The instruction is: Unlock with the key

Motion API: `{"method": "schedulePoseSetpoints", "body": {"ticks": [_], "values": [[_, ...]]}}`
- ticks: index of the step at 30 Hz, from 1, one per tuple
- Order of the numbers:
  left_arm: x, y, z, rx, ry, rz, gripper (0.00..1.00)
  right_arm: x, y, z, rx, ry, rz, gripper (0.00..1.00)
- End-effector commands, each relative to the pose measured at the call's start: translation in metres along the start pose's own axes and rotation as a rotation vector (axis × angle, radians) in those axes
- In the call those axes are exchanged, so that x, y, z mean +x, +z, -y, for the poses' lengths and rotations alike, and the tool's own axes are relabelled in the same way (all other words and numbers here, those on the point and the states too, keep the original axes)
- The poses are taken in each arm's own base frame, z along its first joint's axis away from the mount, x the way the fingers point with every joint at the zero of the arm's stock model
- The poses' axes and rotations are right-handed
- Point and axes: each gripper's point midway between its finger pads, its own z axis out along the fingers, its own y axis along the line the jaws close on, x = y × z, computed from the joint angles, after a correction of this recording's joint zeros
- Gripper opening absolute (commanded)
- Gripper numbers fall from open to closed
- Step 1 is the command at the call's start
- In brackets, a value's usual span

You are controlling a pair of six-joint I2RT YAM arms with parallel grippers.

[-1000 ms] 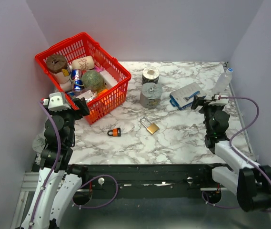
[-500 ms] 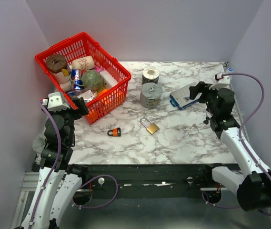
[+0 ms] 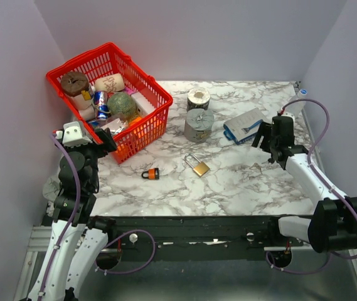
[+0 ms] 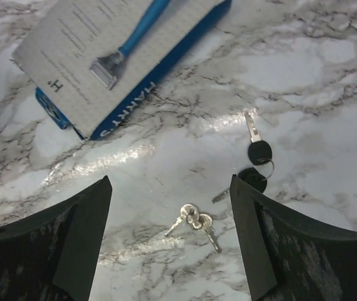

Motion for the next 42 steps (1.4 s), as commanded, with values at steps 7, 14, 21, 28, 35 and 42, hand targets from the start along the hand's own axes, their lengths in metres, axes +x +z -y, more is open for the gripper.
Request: {"method": "schedulePoseSetpoints", "body": {"ticks": [7, 14, 21, 28, 35, 42], "values": [[0.008, -0.001, -0.005, -0.024, -0.004, -0.016, 0.99, 0.033, 0.016, 0.060, 0.098, 0.198, -0.152, 0.73], [0.009, -0.001, -0.005, -0.018, 0.002, -0.019, 0.99, 0.045, 0.025, 0.073, 0.120, 0.232, -0.195, 0.62], [0.012, 0.000, 0.002, 0.024, 0.021, -0.035, 0.99, 0.052, 0.038, 0.081, 0.157, 0.257, -0.219, 0.53], [0.014, 0.000, 0.009, 0.062, 0.019, -0.043, 0.99, 0.058, 0.041, 0.093, 0.230, 0.271, -0.231, 0.50], [0.015, 0.000, 0.010, 0.064, 0.017, -0.046, 0.99, 0.065, 0.044, 0.089, 0.209, 0.272, -0.261, 0.47], [0.014, -0.001, 0.010, 0.063, 0.016, -0.043, 0.99, 0.073, 0.051, 0.088, 0.207, 0.257, -0.323, 0.43]]}}
